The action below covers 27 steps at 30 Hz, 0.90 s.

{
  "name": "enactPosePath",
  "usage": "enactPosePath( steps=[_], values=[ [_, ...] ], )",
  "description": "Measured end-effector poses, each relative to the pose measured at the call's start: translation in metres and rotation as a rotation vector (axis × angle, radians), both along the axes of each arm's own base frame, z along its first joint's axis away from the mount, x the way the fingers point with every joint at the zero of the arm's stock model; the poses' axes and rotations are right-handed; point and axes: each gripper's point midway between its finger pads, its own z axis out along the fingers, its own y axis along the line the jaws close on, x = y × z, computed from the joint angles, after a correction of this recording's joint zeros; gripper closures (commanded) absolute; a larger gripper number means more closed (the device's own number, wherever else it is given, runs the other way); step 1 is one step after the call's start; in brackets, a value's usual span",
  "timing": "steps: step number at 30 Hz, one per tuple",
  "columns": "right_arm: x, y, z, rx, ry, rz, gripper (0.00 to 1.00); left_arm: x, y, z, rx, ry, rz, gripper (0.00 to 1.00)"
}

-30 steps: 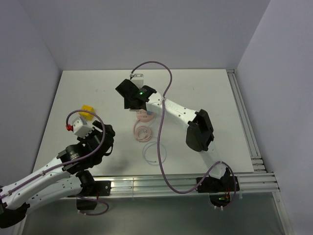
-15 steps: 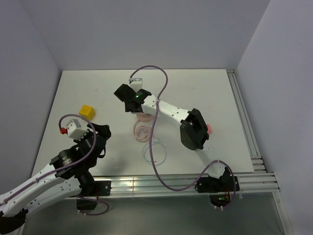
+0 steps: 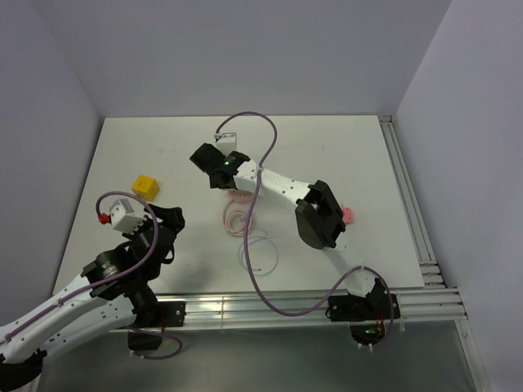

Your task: Insert the plug

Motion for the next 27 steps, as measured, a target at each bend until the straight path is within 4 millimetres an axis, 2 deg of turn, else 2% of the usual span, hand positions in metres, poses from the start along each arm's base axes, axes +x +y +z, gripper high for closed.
enactPosePath(
  steps=[21, 27],
  values=[
    [0.010, -0.005, 0.003, -0.023, -0.040, -0.013, 1.00, 0.002, -0.002, 0.002, 0.001, -0.012, -0.007, 0.30],
    [0.012, -0.003, -0.006, -0.024, -0.037, -0.016, 1.00, 0.001, -0.001, 0.000, -0.002, -0.014, -0.007, 0.31]
  ],
)
